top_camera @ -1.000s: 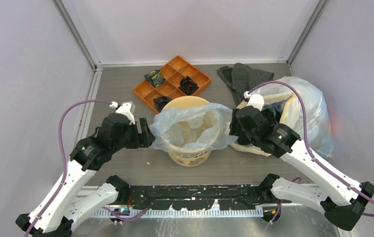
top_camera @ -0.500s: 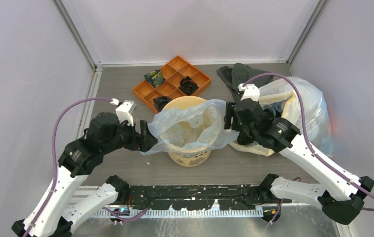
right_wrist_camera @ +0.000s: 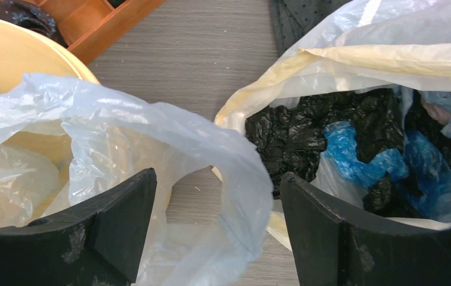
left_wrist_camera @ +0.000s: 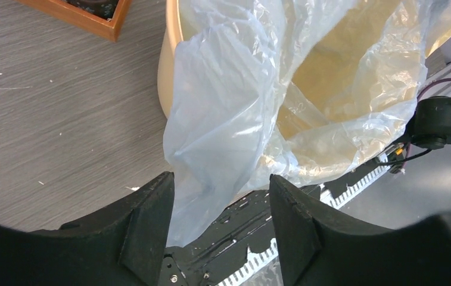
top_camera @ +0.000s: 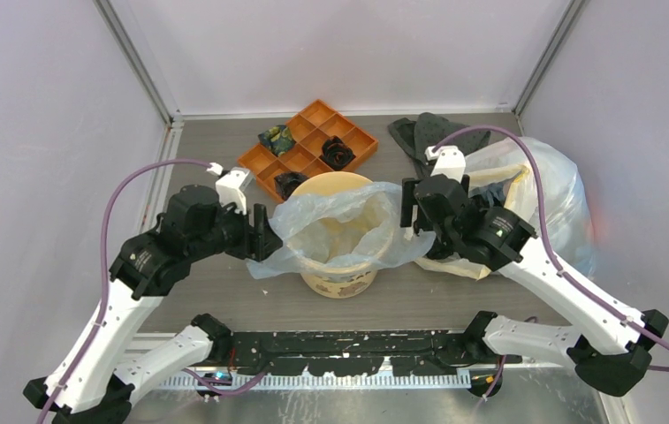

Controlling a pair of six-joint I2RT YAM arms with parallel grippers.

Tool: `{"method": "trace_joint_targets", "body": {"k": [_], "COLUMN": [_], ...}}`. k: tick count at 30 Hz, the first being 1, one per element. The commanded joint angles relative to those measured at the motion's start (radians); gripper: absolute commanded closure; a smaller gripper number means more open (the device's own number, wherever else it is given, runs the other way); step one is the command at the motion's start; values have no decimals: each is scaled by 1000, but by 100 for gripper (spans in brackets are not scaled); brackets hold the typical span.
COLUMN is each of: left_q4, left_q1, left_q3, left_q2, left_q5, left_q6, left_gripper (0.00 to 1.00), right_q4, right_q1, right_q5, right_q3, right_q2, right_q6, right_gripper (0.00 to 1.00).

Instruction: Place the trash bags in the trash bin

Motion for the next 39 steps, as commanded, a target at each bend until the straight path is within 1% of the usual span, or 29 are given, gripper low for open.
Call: {"method": "trace_joint_targets", "body": {"k": [1,3,5,7,10,14,17,20,23,26,31,35,36,37,39], "left_q4": [-7,-8,-8,-7,6,43,71,101,133,156,211,252,259,265,277], "left_q1": [-3,-7,-9,-10,-12,-12,-12,-12,-12,-12,-12,-12,-11,-12,-12], "left_q3": [47,48,50,54,61,56,49,37,30,25,-9,-43,-46,-51,-57], "left_q2": [22,24,29,34,42,39,40,40,40,40,34,30,31,32,32], "left_q5": [24,21,17,5,-17,-53,-60,-75,-104,-119,-180,-196,-203,-209,-219], "left_q6": [32,31,29,29,22,5,-2,-2,-3,-6,-6,-8,-10,-12,-14], "left_gripper": [41,45,51,59,74,86,88,89,89,90,90,90,90,90,90], "right_q4": [-30,-29,-3,22,57,105,140,149,154,173,155,165,159,151,147], "right_q1": [5,4,5,8,32,67,67,67,67,67,67,67,67,67,67], "right_q5": [64,57,36,13,-1,13,2,-15,-35,-46,-61,-76,-78,-81,-90], "right_q3": [15,15,15,27,66,102,118,141,154,158,188,197,199,203,200], "right_q2": [-56,-73,-86,-77,-32,30,57,89,114,117,148,147,149,151,141], "right_q6": [2,-4,-24,-56,-118,-209,-243,-266,-284,-288,-284,-277,-275,-273,-272], "right_gripper": [18,18,18,18,18,21,29,42,44,52,66,74,74,71,58]}}
